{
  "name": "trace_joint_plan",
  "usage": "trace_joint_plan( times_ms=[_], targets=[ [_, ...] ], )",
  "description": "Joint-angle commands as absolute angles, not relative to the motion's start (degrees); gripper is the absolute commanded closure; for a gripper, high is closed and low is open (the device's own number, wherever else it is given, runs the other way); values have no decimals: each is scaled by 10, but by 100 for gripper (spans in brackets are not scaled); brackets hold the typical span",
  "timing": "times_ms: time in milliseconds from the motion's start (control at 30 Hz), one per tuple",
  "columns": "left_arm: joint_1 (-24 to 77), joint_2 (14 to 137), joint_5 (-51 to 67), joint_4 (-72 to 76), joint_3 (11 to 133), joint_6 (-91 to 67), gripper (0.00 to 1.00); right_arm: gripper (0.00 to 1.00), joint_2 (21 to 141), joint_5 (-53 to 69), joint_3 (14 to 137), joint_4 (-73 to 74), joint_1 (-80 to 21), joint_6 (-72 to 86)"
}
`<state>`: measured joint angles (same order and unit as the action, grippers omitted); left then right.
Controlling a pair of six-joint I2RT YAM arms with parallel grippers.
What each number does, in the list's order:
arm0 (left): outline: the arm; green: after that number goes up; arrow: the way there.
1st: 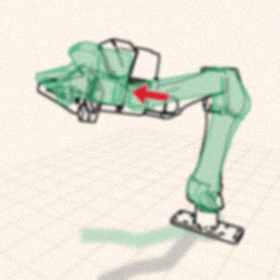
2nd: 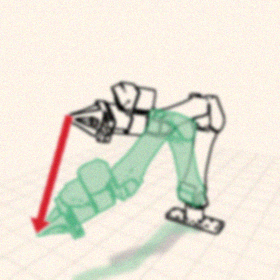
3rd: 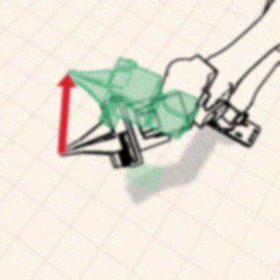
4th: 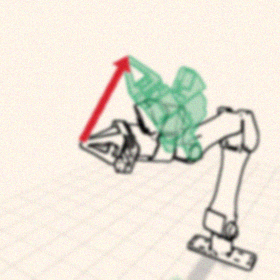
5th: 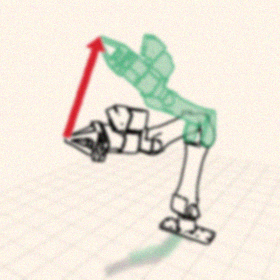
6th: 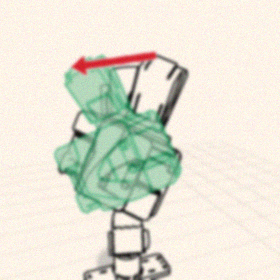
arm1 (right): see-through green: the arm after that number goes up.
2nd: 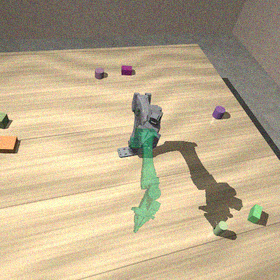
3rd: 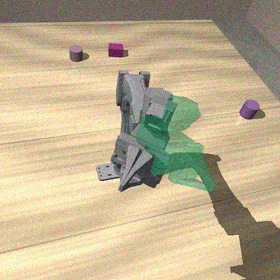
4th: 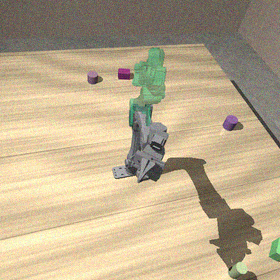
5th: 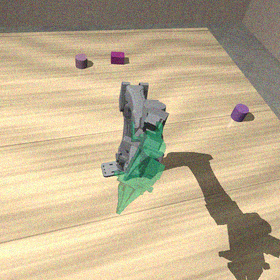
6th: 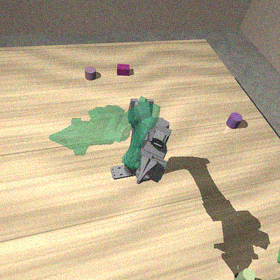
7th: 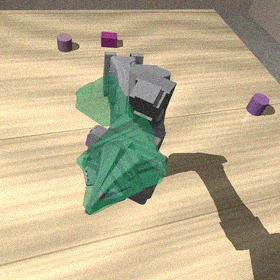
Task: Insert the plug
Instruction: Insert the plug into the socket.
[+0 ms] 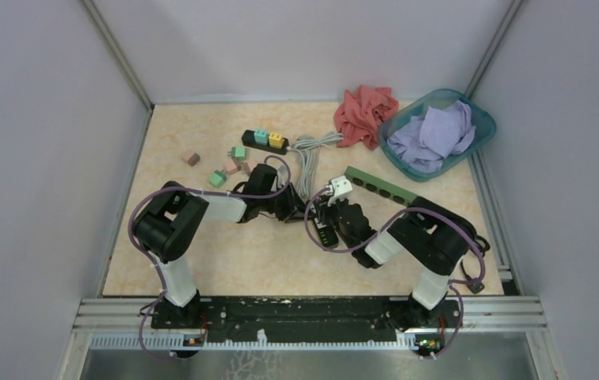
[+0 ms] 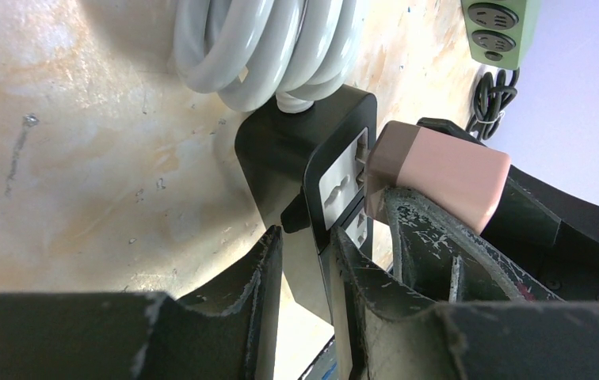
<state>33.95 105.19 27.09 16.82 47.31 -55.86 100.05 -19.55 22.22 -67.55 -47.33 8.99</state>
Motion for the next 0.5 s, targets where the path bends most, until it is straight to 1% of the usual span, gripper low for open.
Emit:
trace_joint_plan(
  times_ms=[0, 167, 300, 467],
  targets=[
    [337, 1051, 243, 148, 456, -545, 67, 99, 996, -116, 201, -472, -483, 100],
    [339, 1056, 243, 150, 459, -547, 66, 88, 943, -124, 228, -418, -483, 100],
    [341, 1059, 245, 151, 461, -548, 67, 82, 902, -129, 246, -396, -483, 102],
    [343, 1059, 244, 150, 462, -548, 67, 67, 879, -144, 276, -367, -483, 94]
  ],
)
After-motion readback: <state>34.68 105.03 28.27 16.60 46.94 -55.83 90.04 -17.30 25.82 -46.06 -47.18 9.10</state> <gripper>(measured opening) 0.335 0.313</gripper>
